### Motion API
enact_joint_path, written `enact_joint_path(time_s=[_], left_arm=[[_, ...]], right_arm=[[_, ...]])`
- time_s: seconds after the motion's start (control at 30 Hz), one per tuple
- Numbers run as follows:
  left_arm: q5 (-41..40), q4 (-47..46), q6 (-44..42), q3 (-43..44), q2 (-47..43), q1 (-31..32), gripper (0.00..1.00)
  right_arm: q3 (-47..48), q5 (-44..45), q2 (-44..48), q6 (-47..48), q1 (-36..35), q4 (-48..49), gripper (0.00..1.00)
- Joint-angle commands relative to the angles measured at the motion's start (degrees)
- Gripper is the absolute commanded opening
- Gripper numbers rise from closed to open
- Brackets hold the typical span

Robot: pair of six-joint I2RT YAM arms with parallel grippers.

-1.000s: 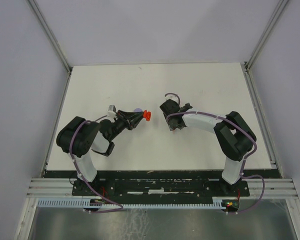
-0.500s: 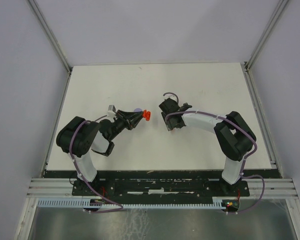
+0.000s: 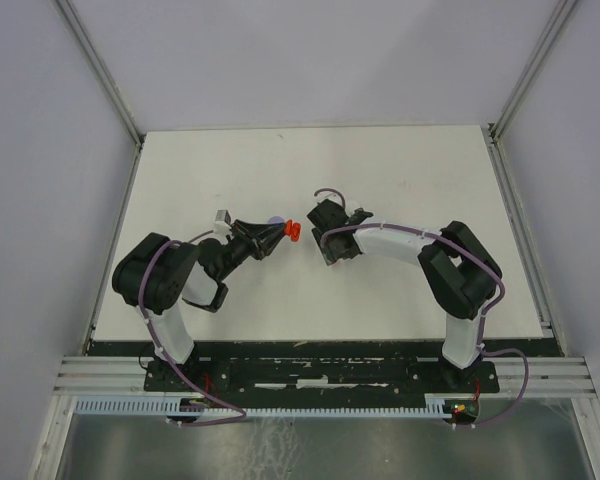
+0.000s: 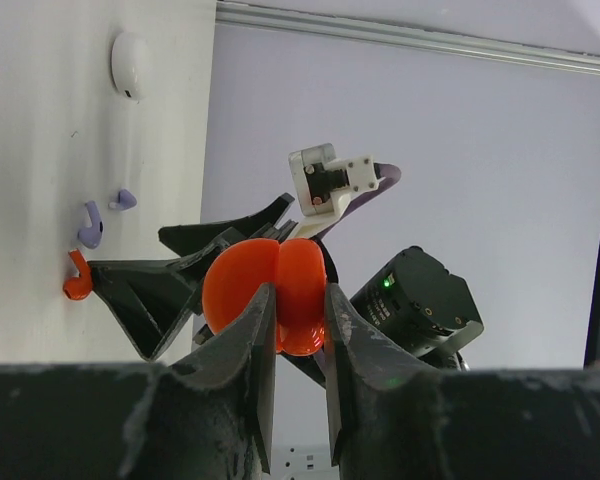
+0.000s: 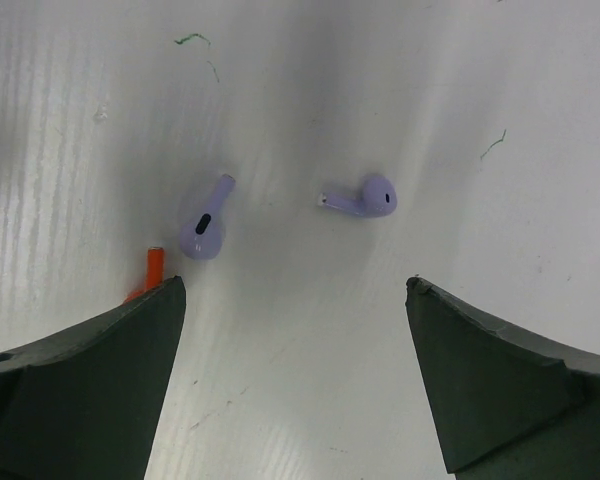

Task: Insert the wireless bluetooth earbuds into the charging case
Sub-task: Move the earbud to the center of the board.

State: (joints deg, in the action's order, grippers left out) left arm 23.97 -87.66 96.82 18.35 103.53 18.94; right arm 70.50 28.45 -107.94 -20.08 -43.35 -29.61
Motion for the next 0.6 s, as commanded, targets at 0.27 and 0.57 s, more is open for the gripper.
enact_joint_path(time_s=[0.27,0.57], left_arm=[[1.66,-11.48,0.08,-1.93,-2.15,-2.97,0.03],[2.99,-11.47,0.21,-4.10,-3.91,-6.33,0.03]], right_arm=[[4.76,0.37,-1.21,0.39,-2.63,-0.07,1.00],[6.08,0.29,-2.25,0.73,-3.94,-0.11,1.00]])
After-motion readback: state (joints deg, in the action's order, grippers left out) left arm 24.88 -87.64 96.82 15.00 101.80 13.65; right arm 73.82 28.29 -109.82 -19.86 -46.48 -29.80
